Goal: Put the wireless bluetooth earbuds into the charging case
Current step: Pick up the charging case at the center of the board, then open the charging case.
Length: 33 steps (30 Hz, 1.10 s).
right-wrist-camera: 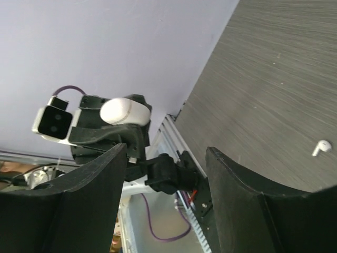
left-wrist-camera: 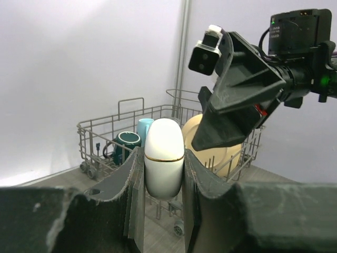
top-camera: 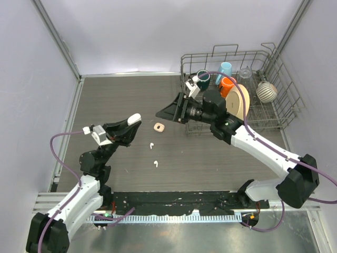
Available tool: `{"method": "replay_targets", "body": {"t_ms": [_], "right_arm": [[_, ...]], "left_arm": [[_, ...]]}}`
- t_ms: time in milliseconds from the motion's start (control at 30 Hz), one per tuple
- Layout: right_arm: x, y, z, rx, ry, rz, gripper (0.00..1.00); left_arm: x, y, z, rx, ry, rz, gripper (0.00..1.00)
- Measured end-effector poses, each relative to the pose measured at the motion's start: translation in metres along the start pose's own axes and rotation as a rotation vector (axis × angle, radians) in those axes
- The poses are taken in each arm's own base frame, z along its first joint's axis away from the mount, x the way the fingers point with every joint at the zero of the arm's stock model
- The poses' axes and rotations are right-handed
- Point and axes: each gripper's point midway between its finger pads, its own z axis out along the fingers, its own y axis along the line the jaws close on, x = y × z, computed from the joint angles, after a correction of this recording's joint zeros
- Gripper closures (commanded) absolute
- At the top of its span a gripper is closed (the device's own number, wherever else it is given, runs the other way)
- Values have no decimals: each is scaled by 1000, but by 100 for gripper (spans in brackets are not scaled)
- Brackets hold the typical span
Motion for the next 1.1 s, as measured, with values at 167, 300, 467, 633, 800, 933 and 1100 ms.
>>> {"method": "replay_targets", "body": {"t_ms": [167,300,467,633,800,933,1100], "right_arm": [[4,-10,-7,51,13,-72,33],[10,-20,-10,92,49,-116,33],[13,-27,-10,124,82,-163,33],[16,-34,-10,145,104,-175,33],[22,-42,-9,156,136,-193,33],[25,-38,-8,141,164,-231,33],[31,-21,-5,87,198,-289,33]], "left_arm": [[-7,7,-3,-49,-36,12,89],[-2,14,-9,-94,-43,5,84],[-8,21,-11,-140,-70,3,81],[-15,22,-13,-154,-90,13,80],[-13,18,-13,-130,-74,30,83],[-4,14,-12,-98,-41,26,84],[11,10,-11,-63,13,10,84]]}}
